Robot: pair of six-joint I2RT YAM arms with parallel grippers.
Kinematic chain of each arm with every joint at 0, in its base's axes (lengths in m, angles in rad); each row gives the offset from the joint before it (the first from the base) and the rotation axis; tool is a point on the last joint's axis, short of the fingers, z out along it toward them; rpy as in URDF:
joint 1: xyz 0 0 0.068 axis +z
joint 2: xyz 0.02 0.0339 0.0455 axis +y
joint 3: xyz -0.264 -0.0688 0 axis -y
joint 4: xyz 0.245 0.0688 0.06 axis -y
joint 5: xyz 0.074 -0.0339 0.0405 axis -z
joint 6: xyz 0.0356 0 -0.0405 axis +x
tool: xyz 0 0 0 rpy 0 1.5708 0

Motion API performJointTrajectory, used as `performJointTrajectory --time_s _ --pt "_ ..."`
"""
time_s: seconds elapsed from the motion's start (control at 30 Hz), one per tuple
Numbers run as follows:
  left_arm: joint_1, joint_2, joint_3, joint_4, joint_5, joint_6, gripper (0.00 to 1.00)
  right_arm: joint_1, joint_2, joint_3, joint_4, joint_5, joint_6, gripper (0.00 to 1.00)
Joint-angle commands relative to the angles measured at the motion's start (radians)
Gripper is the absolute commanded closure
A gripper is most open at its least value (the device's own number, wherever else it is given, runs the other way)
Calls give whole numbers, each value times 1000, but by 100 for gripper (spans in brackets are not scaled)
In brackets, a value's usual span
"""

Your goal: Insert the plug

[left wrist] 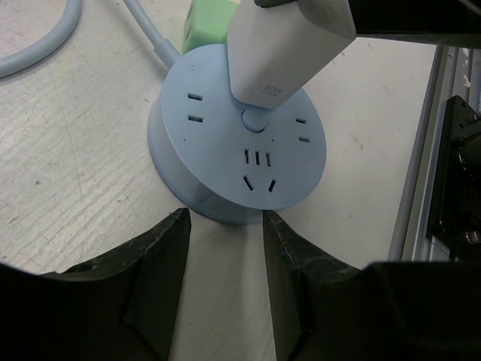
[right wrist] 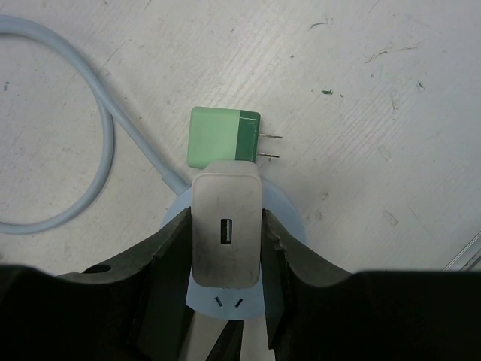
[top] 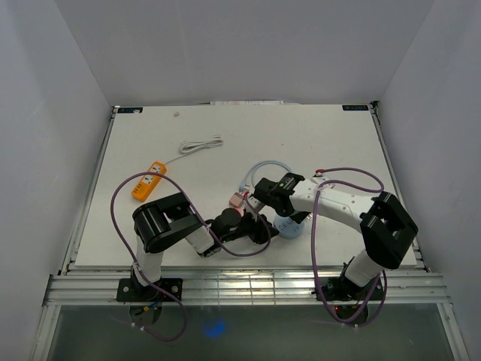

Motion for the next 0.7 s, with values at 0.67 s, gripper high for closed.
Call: performJointTrajectory --time_s 0.67 --pt "-2 22 16 -155 -53 9 46 21 119 -47 79 -268 -21 92"
